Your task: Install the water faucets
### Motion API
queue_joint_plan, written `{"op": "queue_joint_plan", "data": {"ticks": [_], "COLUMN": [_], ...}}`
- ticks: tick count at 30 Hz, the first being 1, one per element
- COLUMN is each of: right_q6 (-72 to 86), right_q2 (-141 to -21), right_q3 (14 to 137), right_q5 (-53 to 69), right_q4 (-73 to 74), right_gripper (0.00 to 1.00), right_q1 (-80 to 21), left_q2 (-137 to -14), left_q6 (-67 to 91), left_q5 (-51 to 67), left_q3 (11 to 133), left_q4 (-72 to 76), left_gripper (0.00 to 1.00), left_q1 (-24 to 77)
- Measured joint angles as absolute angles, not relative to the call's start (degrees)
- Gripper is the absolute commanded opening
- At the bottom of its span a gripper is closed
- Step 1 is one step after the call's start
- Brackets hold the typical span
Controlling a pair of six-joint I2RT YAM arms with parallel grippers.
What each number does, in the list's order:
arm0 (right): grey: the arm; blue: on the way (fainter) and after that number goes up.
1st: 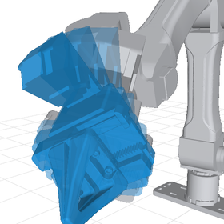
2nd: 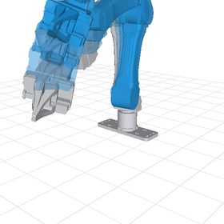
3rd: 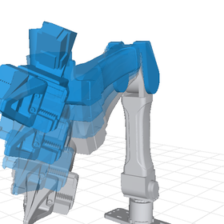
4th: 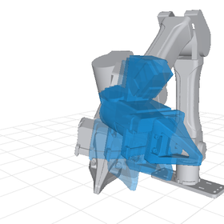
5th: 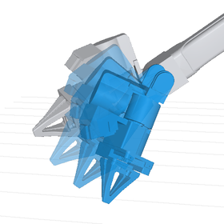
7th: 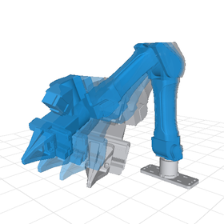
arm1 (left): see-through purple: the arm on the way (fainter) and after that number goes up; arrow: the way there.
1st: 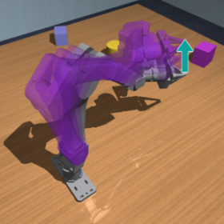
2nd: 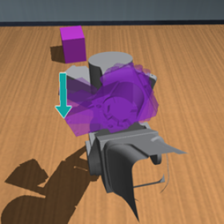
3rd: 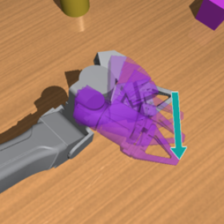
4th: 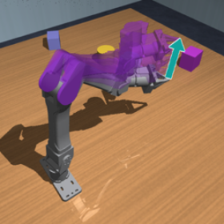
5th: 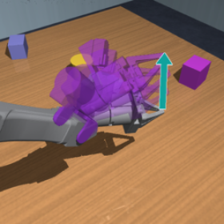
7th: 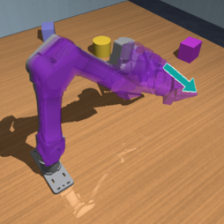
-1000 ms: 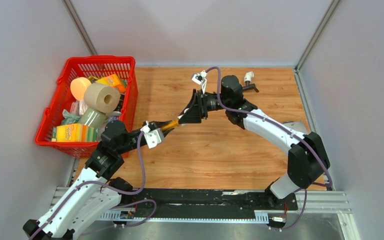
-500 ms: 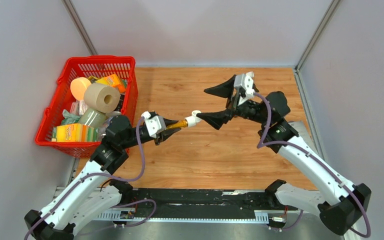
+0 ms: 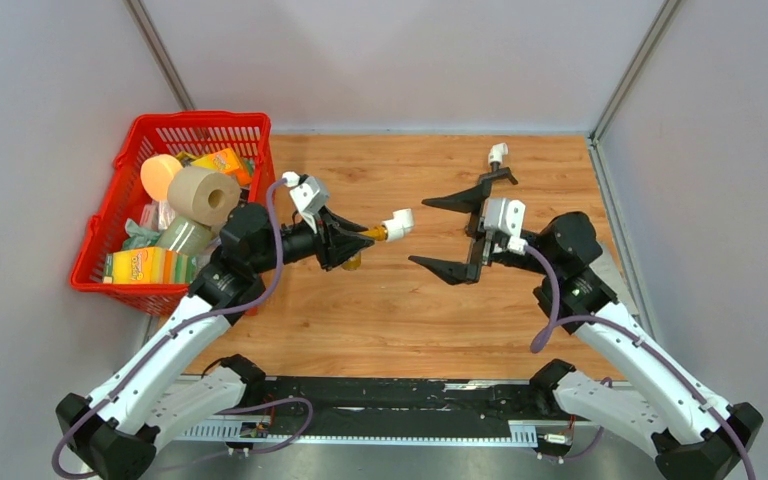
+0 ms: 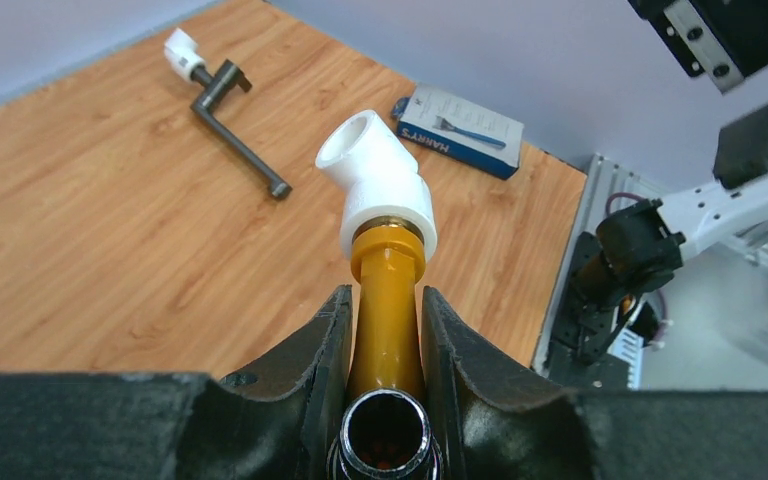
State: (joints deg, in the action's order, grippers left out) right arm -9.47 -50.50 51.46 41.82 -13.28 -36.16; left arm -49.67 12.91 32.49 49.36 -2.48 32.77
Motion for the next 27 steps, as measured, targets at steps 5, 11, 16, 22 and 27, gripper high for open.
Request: {"op": "queue_joint_plan", "data": {"ticks": [5,11,16,22,27], "right_q6": [-17.5,-26.3,-31.7,-34.2,-32.1], "right_q2": [-47.6,-49.1,-51.7,-53.8,-54.8], "right_q3": [47.0,45.5,45.5,45.3,45.4], "right_q5": [40.5,37.3,36.3,37.3,39.9], "right_q4": [-12.2,-10.5,-10.7,-11.3,-11.9], "right_gripper": [0.93,0.92,0.88,0.7,0.43], "right_q1": [-38.7,-40.0,-40.1,-40.4,-40.4], "left_q2": [-52.3,-54.1,-53.9,-53.9,-54.5], "left_q6": [20.2,25.1,29.6,34.3,35.5], "left_q5": [34.0,36.9,40.1,43.5,45.7], "left_q3": [49.4,51.9,54.0,54.0,54.0], "left_q4": [-0.8,-1.5,1.2,3.9,6.3], "left_gripper": [0.0,0.0,0.0,0.0,0.0], "left_q1": [32.1,32.1,32.1,32.1,32.1]}}
